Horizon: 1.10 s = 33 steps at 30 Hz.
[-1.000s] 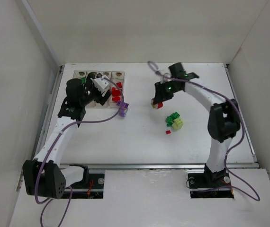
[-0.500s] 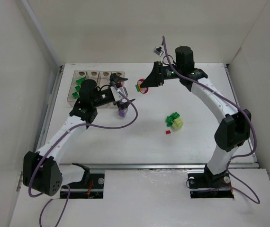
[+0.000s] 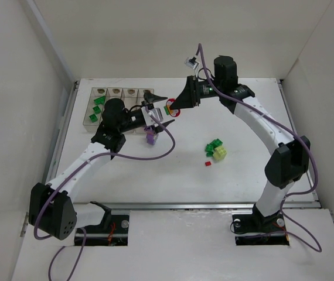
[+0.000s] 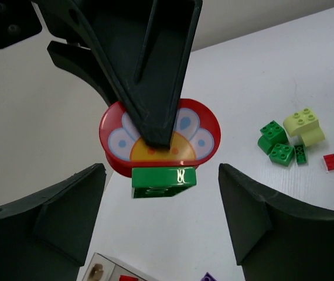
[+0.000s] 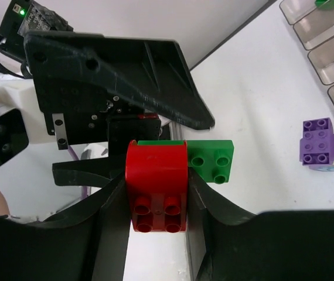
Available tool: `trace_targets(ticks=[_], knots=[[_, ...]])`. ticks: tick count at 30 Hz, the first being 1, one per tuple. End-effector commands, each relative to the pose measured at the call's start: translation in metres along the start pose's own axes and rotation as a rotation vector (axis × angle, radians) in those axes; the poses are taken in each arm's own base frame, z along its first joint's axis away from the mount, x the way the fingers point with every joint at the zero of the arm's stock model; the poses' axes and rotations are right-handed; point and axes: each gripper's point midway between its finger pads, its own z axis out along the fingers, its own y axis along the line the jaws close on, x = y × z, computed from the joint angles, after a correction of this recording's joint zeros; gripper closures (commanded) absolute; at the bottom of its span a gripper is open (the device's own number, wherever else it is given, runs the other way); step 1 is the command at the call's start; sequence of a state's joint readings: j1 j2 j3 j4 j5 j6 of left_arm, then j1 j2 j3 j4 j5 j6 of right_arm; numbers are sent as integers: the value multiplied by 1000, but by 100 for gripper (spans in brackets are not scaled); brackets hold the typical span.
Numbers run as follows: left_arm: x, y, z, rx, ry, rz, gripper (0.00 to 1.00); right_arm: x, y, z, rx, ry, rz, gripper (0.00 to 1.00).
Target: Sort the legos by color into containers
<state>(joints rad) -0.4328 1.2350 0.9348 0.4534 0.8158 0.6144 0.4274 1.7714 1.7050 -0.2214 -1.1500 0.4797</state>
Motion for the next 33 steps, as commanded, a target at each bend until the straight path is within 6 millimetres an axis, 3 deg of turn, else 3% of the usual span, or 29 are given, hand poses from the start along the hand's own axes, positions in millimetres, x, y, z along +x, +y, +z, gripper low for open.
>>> trace_targets(ticks=[1, 2, 5, 6, 8, 9, 12, 14, 17, 19, 23, 26, 27, 28, 29, 31, 32, 33], knots=[[-37, 12, 4, -4, -96, 55, 27, -13, 38, -1, -64, -20, -116, 100], [-37, 12, 4, -4, -96, 55, 37, -13, 38, -1, -64, -20, -116, 100], [-37, 11, 4, -3, -96, 46, 52, -14, 42, -2, -66, -23, -124, 100], [-37, 11, 4, -3, -96, 46, 63, -14, 42, -2, -66, -23, -124, 100], [-36, 12, 4, -12, -91, 36, 74, -14, 42, -2, -66, -23, -124, 100], [-35, 14, 3, -20, -87, 36, 84, -15, 47, -4, -68, -27, -134, 100], [-29, 16, 3, -44, -67, 28, 100, -14, 42, -3, -55, -31, -125, 100], [-24, 19, 2, -63, -42, 14, 100, -13, 42, -4, -46, -35, -122, 100], [-17, 17, -1, -69, -6, -3, 100, -20, 26, -16, 15, -74, -107, 100], [0, 20, -8, -83, 55, -24, 100, -26, 9, -30, 82, -119, -76, 100], [45, 45, -39, -201, 213, -106, 100, -44, -27, -62, 252, -238, -16, 100], [66, 63, -59, -272, 278, -192, 100, -63, -51, -80, 357, -320, 4, 100], [80, 74, -75, -318, 311, -232, 100, -65, -65, -77, 372, -319, 21, 100], [79, 86, -82, -352, 310, -244, 100, -68, -71, -75, 372, -318, 22, 100], [92, 89, -88, -377, 330, -323, 100, -72, -78, -73, 371, -319, 37, 100], [112, 119, -119, -513, 380, -381, 100, -83, -102, -61, 362, -314, 67, 100], [135, 132, -139, -589, 424, -437, 100, -97, -101, -55, 353, -327, 48, 100], [144, 138, -142, -623, 447, -438, 100, -99, -107, -46, 342, -321, 57, 100]])
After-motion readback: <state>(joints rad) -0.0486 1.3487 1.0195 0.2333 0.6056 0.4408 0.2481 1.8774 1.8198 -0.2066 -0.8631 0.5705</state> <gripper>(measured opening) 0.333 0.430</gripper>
